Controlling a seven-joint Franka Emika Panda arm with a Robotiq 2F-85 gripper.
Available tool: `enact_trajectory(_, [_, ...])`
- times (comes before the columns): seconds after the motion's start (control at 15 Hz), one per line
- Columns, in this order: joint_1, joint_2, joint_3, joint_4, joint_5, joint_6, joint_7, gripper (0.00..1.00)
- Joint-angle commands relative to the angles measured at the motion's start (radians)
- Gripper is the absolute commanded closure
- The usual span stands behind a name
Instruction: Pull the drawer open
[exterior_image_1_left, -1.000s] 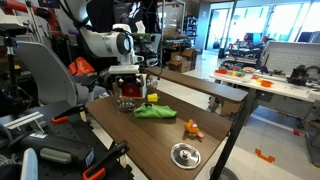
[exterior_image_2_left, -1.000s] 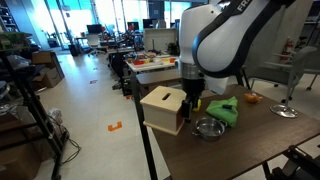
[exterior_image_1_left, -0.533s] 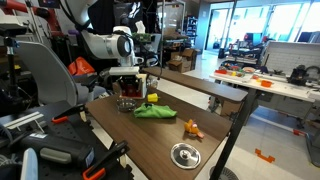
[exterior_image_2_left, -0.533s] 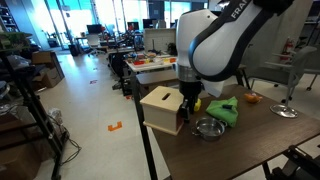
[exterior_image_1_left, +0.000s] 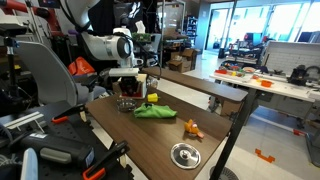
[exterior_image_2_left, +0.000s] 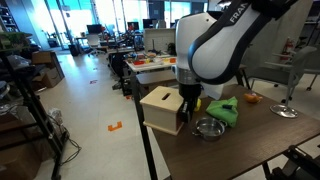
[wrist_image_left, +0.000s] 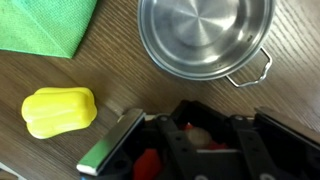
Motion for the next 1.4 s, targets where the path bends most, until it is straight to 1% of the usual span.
enact_trajectory(0.0, [0.004,0.008,-0.006,0.024,0.003,-0.023,-0.013,0.98])
enact_trajectory(0.47, [0.0,-0.021,-0.024,-0.034,-0.007,-0.009,-0.004,0.98])
enact_trajectory(0.87, [0.002,-0.029,-0.058,-0.076,-0.017,-0.006,0.005,0.98])
enact_trajectory(0.93, [0.003,-0.031,-0.062,-0.079,-0.017,-0.008,0.008,0.88])
enact_trajectory(1.0, [0.003,-0.032,-0.062,-0.081,-0.016,-0.01,0.007,0.64])
enact_trajectory(1.13, [0.001,-0.044,-0.057,-0.091,-0.015,-0.004,0.001,0.61])
enact_trajectory(1.33, [0.006,-0.082,-0.05,-0.126,-0.019,0.02,0.003,0.41])
